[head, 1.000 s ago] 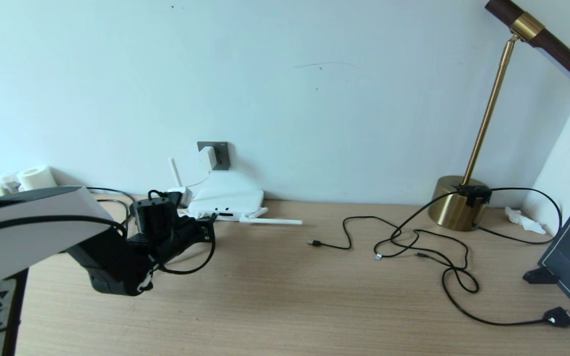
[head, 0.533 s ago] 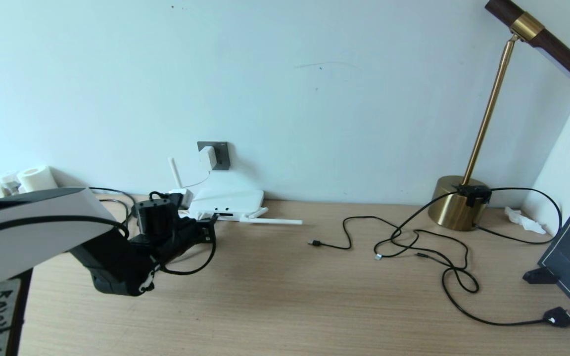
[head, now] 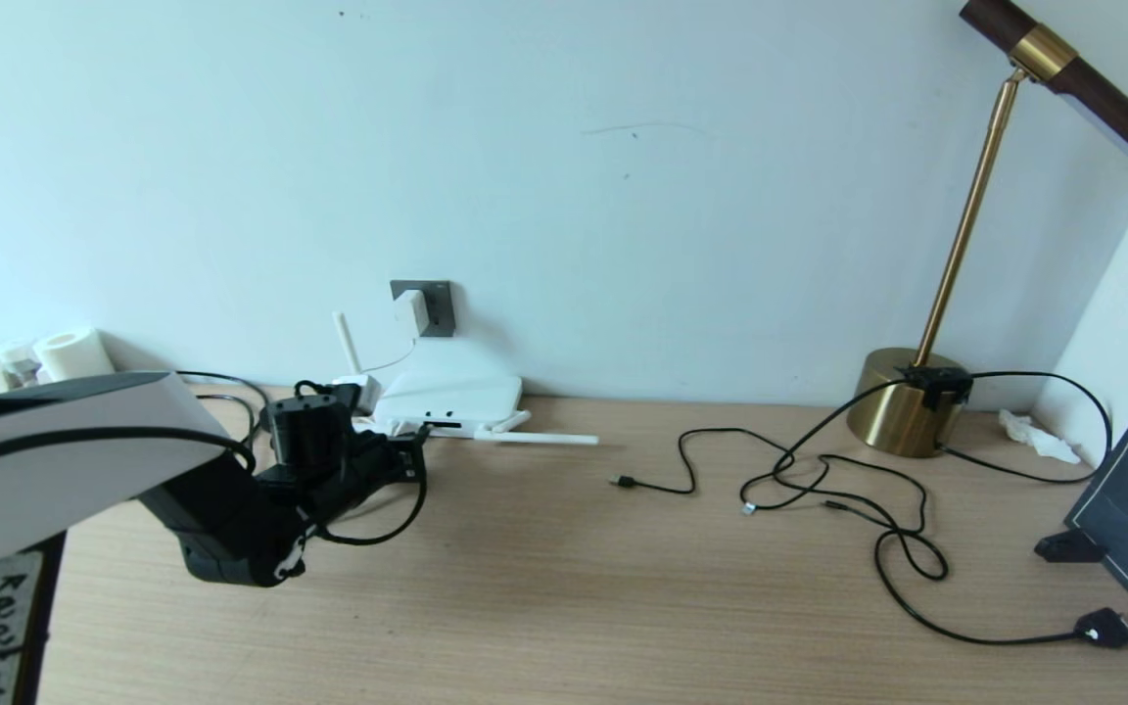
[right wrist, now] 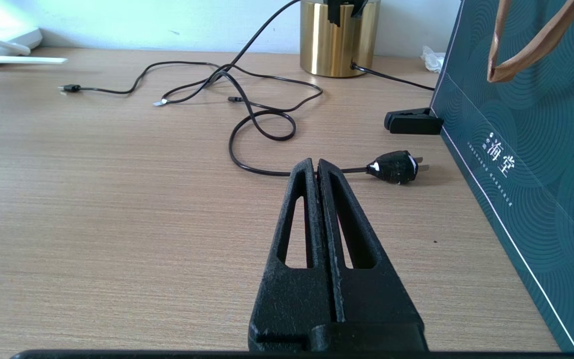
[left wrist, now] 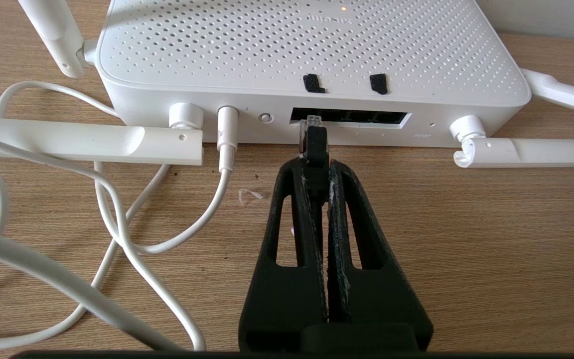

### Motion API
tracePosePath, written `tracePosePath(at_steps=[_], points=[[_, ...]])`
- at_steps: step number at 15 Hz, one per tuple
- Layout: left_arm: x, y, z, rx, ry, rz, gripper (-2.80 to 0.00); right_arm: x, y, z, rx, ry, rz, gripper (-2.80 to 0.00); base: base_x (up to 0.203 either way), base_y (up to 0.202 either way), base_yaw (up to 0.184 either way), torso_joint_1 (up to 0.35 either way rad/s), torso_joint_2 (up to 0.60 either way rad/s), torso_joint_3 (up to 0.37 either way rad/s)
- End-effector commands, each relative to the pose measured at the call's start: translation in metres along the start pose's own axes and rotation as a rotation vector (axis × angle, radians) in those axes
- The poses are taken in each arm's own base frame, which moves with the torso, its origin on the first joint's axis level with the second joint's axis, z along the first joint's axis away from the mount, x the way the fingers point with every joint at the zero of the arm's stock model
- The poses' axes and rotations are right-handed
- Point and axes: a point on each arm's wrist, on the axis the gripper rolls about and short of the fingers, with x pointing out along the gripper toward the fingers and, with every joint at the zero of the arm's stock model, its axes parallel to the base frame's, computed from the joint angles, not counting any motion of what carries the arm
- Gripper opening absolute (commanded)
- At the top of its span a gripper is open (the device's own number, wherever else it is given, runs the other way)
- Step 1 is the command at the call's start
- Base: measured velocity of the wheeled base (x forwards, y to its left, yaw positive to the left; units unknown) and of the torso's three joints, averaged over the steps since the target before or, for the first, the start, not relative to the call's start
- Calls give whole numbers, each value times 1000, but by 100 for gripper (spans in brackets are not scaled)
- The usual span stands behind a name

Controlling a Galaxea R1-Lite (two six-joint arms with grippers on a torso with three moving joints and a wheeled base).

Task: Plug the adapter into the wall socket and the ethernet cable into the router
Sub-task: Plug cable into router interface

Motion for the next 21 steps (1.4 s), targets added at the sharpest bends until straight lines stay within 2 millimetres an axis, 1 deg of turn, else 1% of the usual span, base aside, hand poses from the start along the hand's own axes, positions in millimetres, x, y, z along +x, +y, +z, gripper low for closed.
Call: tracePosePath(at_steps=[1, 13, 21], points=[[1, 0, 1, 0, -10, 1, -280, 1, 0, -3, 0, 12, 0, -280, 0, 0, 0, 0, 0, 0], [2, 0, 4, 0, -20, 9, -280, 1, 0, -3, 0, 11, 0, -280, 0, 0, 0, 0, 0, 0], [8, 0, 4, -12, -20, 8, -280, 1, 0, -3, 0, 10, 0, -280, 0, 0, 0, 0, 0, 0]])
